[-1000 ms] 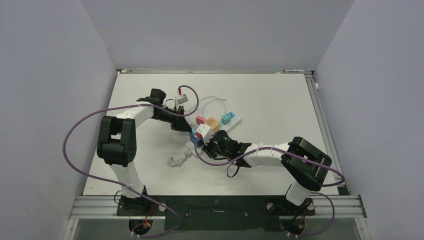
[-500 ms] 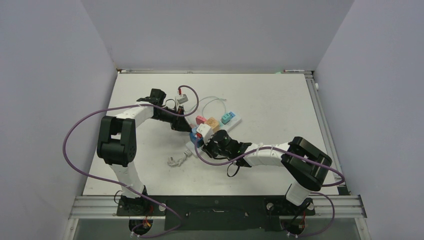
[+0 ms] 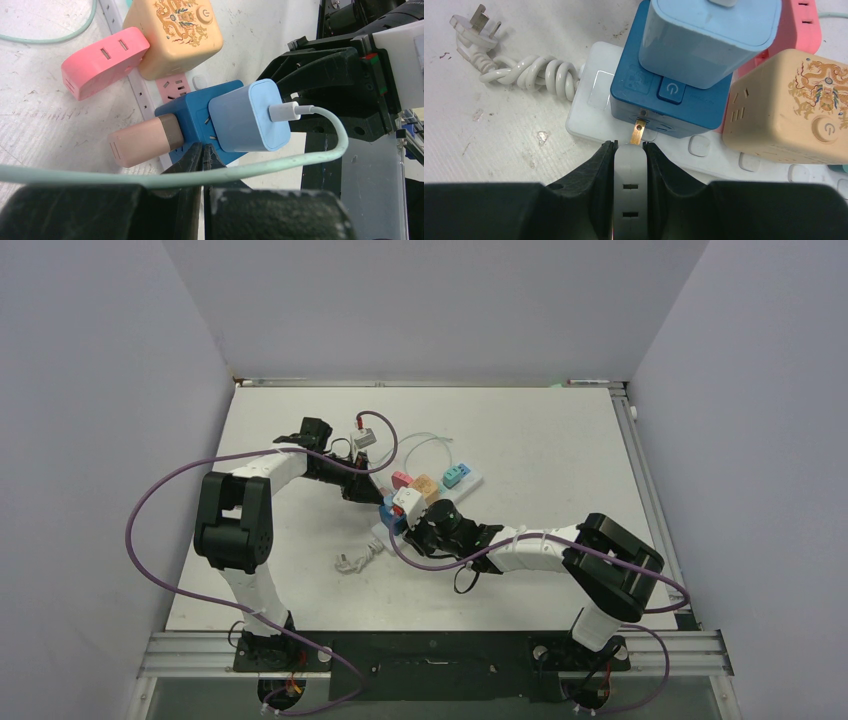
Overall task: Insert the plug
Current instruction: Insert the plug into the socket.
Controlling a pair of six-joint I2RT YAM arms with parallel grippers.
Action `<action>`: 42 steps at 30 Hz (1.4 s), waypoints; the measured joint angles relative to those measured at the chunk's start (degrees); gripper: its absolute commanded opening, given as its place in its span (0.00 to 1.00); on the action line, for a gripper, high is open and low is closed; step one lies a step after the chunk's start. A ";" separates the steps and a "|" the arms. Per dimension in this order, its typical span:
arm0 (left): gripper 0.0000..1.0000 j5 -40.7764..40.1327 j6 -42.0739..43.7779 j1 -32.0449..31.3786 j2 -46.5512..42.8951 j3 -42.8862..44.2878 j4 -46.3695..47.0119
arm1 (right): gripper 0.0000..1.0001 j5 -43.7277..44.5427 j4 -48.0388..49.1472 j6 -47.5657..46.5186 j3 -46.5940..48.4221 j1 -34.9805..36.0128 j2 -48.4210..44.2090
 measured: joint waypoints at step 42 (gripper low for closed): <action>0.00 0.15 0.66 0.00 0.00 0.00 -0.11 | 0.05 -0.87 -0.52 0.09 0.00 -1.09 -0.35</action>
